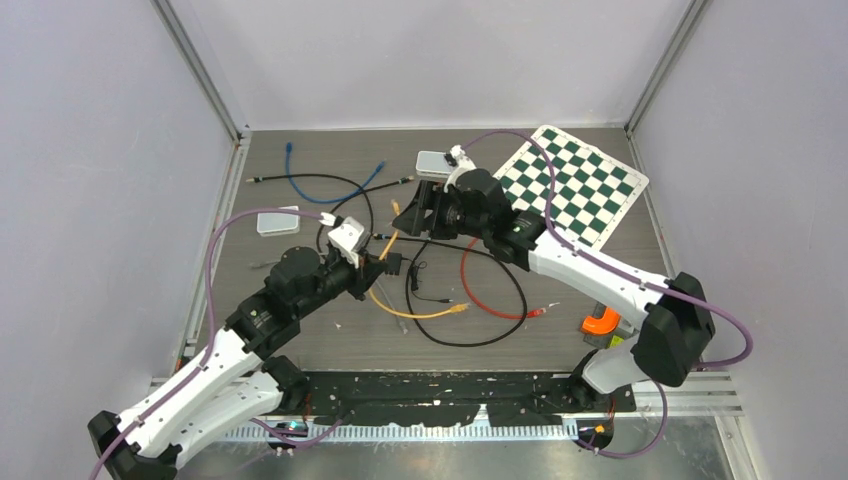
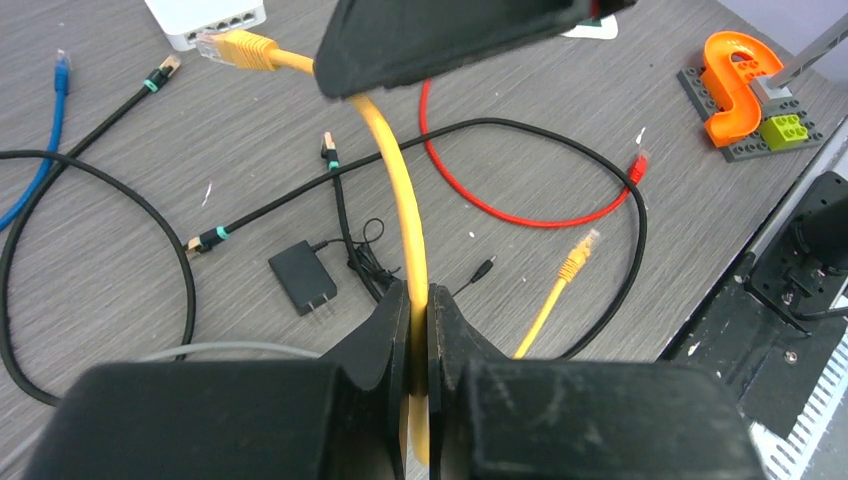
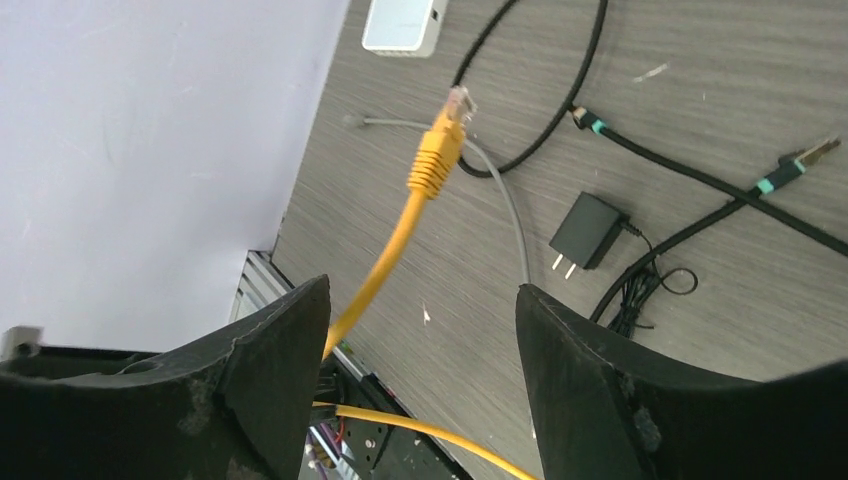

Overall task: Insert the plug into the switch port
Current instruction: Pick up the connector from the center of the board.

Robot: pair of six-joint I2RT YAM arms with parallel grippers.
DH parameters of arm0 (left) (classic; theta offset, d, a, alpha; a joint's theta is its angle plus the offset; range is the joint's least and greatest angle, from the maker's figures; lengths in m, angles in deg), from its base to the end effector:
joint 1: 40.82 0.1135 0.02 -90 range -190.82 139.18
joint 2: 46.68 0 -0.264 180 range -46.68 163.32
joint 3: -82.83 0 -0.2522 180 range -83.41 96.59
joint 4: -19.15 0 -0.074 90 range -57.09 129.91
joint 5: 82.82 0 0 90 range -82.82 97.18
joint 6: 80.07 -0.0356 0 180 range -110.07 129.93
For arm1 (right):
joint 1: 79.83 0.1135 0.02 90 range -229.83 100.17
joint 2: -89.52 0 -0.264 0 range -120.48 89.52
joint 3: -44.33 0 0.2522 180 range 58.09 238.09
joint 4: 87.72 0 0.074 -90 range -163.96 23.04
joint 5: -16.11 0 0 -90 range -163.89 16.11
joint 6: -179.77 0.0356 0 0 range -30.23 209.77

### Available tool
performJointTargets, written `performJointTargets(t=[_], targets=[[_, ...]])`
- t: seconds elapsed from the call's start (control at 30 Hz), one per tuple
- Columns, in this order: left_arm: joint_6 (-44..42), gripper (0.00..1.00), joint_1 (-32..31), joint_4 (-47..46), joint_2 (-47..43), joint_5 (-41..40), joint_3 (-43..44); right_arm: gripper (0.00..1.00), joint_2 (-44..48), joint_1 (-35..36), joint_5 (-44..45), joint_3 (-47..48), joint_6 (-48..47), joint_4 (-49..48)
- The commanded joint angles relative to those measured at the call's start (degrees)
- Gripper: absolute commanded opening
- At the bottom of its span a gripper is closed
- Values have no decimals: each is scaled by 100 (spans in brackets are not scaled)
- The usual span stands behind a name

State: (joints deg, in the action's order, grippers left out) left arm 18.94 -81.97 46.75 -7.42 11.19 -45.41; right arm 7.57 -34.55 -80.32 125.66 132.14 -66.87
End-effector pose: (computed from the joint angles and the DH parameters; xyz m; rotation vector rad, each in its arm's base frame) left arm 0.1245 -0.1121 0.3066 0.5710 1.7993 -0.6725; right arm 0.2343 0.2423 0.3321 -0.1345 2.1108 1.0827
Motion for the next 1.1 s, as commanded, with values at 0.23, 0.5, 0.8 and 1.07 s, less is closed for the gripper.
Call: performJointTargets(t=[0.23, 0.5, 0.8, 1.07], targets=[[-8, 1, -70, -761, 50, 44, -169, 40, -541, 17, -871, 250, 333, -571], [-38, 1, -74, -1128, 111, -88, -358, 59, -680, -1, -1100, 392, 645, -216], [-3, 7, -87, -1049, 166, -266, -384, 15, -609, -113, -1321, 224, 655, -517], [546, 40, 1046, 1065, 64, 240, 909, 5, 205, -889, -2518, 186, -2206, 25]])
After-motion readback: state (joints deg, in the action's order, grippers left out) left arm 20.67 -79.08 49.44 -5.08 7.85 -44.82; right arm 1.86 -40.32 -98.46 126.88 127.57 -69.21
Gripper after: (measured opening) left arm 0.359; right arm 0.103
